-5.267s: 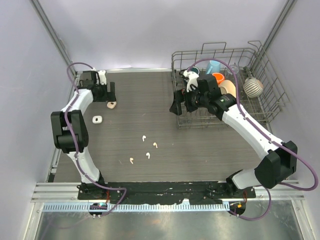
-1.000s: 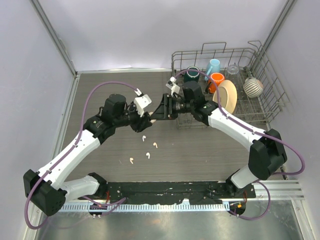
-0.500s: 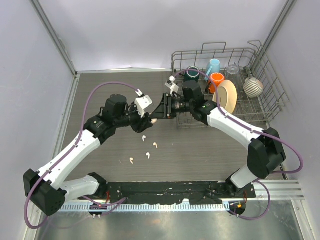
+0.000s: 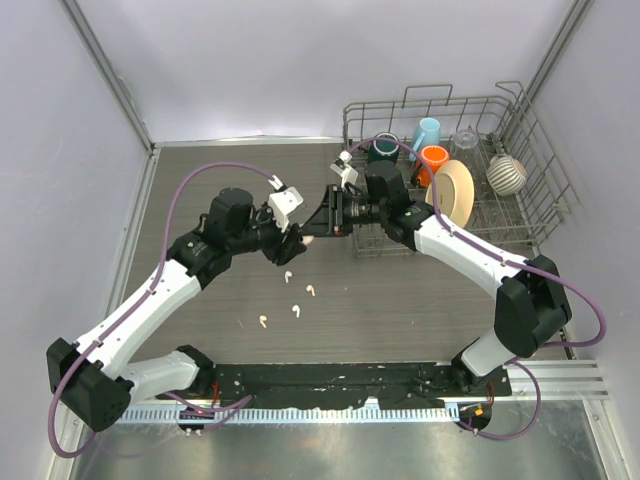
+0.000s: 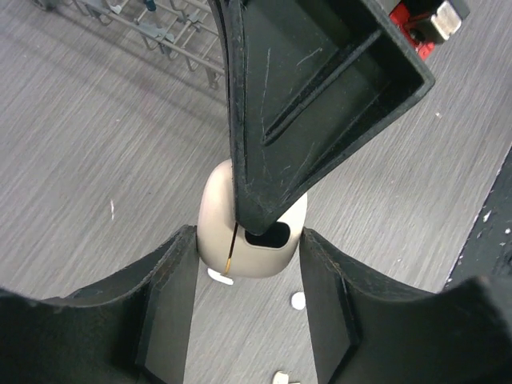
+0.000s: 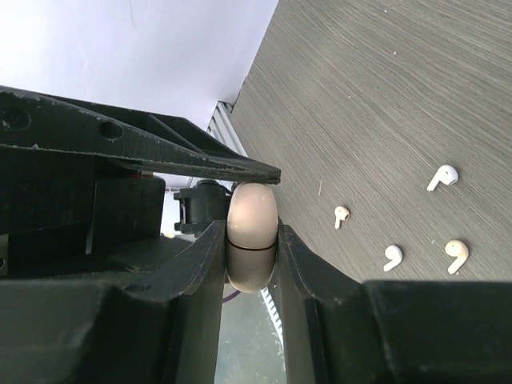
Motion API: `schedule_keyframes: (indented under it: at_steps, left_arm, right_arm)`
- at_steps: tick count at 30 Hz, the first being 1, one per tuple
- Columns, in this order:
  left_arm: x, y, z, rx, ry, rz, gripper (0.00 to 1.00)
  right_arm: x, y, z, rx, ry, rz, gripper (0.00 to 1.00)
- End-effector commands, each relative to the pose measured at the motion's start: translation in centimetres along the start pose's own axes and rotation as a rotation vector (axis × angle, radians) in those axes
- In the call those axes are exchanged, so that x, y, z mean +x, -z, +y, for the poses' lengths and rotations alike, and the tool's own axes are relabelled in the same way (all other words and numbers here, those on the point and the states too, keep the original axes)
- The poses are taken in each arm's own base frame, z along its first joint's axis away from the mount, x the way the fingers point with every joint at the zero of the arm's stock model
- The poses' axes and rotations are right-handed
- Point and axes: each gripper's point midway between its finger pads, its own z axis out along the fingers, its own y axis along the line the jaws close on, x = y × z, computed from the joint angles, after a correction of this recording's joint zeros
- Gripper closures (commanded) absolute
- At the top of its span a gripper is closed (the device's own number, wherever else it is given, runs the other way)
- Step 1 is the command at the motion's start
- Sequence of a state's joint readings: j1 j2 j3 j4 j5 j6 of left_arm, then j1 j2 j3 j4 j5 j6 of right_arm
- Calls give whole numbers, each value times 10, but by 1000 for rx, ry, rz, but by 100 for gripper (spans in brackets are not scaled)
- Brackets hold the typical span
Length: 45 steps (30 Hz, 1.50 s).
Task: Insert the wireless bluetooth earbuds into the charging case
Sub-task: Pick up the charging case at the center of the board.
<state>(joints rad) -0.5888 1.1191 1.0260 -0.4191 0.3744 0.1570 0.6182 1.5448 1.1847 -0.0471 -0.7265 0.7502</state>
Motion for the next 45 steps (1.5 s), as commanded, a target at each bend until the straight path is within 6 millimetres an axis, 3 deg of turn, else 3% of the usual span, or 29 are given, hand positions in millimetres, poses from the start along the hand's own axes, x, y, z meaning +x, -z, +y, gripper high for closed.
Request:
schedule_keyframes:
  at_steps: [1, 2, 3, 5, 8, 12, 17, 21, 22, 24, 25, 26, 27, 28, 30, 31, 32, 40, 45]
  left_arm:
    - [-33, 7, 0, -15, 4, -110, 41]
    - [-33, 7, 1, -20, 21, -109, 38]
    - [-32, 8, 0, -22, 25, -109, 27]
    - [-31, 9, -1, -18, 38, -102, 21]
    - [-32, 13, 0, -40, 52, -109, 0]
    - [-30, 22, 4, -83, 76, -115, 0]
    - [-24, 37, 26, -205, 193, -139, 0]
    - [-33, 49, 37, -141, 354, -237, 0]
    - [-43, 53, 41, -121, 425, -291, 0]
    - [-44, 61, 49, -69, 537, -335, 0]
    - [-57, 63, 49, -21, 622, -394, 0]
    - [-55, 63, 54, 0, 675, -412, 0]
    - [-58, 58, 45, 91, 710, -409, 0]
    - [-77, 61, 44, 147, 691, -488, 0]
    - [-76, 51, 35, 292, 873, -490, 0]
    - [-93, 59, 33, 342, 814, -584, 1]
    - [-88, 55, 32, 380, 902, -579, 3]
    - [-89, 44, 35, 346, 919, -629, 4]
    - [-96, 40, 29, 366, 896, -628, 13]
  right_arm:
    - [-15, 7, 28, -79, 71, -76, 99]
    - [-19, 7, 30, -84, 76, -95, 99]
    - [-19, 7, 29, -83, 69, -100, 99]
    - [-23, 7, 28, -73, 72, -125, 99]
    - [-30, 8, 23, -39, 71, -170, 99]
    - [-37, 9, 18, -16, 69, -208, 99]
    - [-48, 16, 15, -23, 72, -252, 99]
    - [-58, 35, 11, -46, 77, -304, 99]
    - [-60, 39, 16, -72, 93, -311, 99]
    - [-58, 44, 16, -86, 105, -310, 99]
    - [-60, 49, 20, -99, 124, -323, 99]
    - [-58, 50, 21, -104, 135, -323, 99]
    - [-58, 52, 23, -108, 147, -326, 99]
    - [-59, 55, 29, -121, 162, -334, 99]
    - [-58, 56, 28, -125, 164, -338, 99]
    - [-59, 58, 34, -143, 176, -350, 99]
    - [-58, 59, 34, -144, 174, -355, 99]
    - [-60, 62, 42, -180, 169, -378, 99]
    - [-58, 62, 42, -194, 152, -377, 99]
